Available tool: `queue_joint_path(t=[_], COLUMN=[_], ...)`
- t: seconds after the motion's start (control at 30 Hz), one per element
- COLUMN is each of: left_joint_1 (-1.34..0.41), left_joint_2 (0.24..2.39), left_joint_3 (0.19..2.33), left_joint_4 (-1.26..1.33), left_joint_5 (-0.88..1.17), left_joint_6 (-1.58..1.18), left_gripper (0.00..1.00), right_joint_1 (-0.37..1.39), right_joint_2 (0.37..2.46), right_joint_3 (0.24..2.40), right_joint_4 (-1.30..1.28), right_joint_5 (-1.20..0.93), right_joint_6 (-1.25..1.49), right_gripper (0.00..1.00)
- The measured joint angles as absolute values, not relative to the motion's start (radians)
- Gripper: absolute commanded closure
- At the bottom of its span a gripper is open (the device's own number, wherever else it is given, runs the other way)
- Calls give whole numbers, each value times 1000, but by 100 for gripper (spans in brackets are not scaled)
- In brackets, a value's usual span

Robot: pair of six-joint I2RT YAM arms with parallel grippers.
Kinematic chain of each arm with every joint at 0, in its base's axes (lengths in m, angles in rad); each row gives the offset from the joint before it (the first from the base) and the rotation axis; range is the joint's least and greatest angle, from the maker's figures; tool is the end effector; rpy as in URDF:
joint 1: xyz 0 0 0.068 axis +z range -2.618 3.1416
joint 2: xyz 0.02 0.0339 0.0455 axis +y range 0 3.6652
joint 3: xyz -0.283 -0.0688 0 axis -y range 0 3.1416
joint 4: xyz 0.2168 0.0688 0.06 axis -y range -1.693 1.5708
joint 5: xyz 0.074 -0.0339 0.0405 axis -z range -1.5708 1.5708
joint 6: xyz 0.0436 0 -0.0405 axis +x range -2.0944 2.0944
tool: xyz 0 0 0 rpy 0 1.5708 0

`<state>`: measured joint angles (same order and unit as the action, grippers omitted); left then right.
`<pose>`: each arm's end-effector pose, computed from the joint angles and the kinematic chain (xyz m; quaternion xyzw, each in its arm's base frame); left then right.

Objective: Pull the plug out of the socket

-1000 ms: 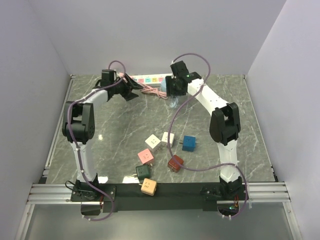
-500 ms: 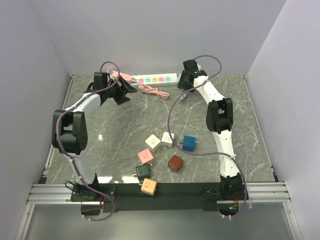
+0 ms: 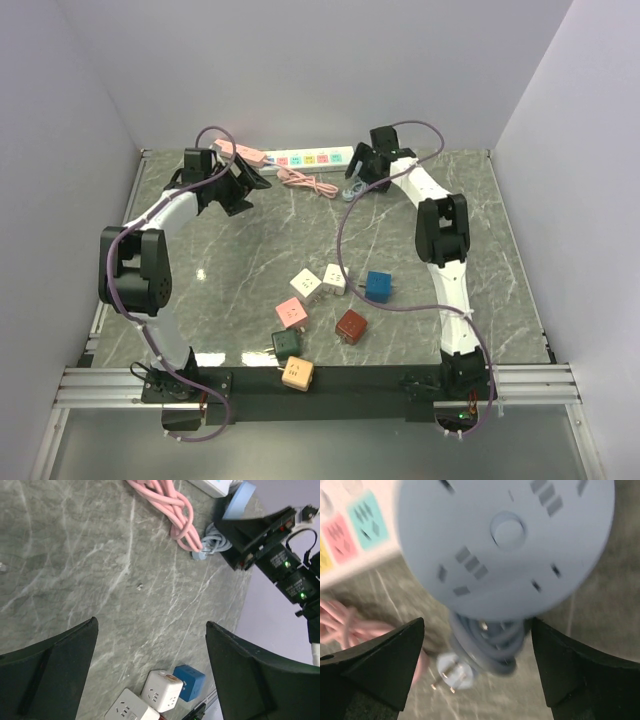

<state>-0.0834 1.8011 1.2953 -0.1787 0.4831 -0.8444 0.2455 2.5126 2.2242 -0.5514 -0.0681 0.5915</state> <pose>0.3875 -0.0527 0.2653 -0.2305 0.8525 -0.3795 0.2756 0.5349 0.1371 0.1884 0.1487 0.9216 0.1742 0.3135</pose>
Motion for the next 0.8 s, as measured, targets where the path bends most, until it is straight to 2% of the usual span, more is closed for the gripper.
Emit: queue_joint_path(t=[0.17, 0.27, 0.53, 0.8], left_joint_1=[-79, -76, -76, -76], left_joint_2=[1799, 1790, 1739, 1545], left_joint_3=[1295, 1296, 1336, 1322], left_joint_4=[-207, -218, -284, -282], left_joint_5=[471, 461, 421, 385], left_joint_6=[-822, -798, -699, -629], left_gripper=[0, 1, 1, 1], right_joint_1=[241, 240, 238, 237], right_joint_2=[2331, 2152, 1728, 1346], right_joint_3=[1980, 1854, 1699, 1269], right_joint_4=[-509, -494, -466, -511], right_joint_5=[-102, -99, -122, -159], right_joint_6=[582, 559, 475, 451], right_gripper=[4, 4, 2, 2])
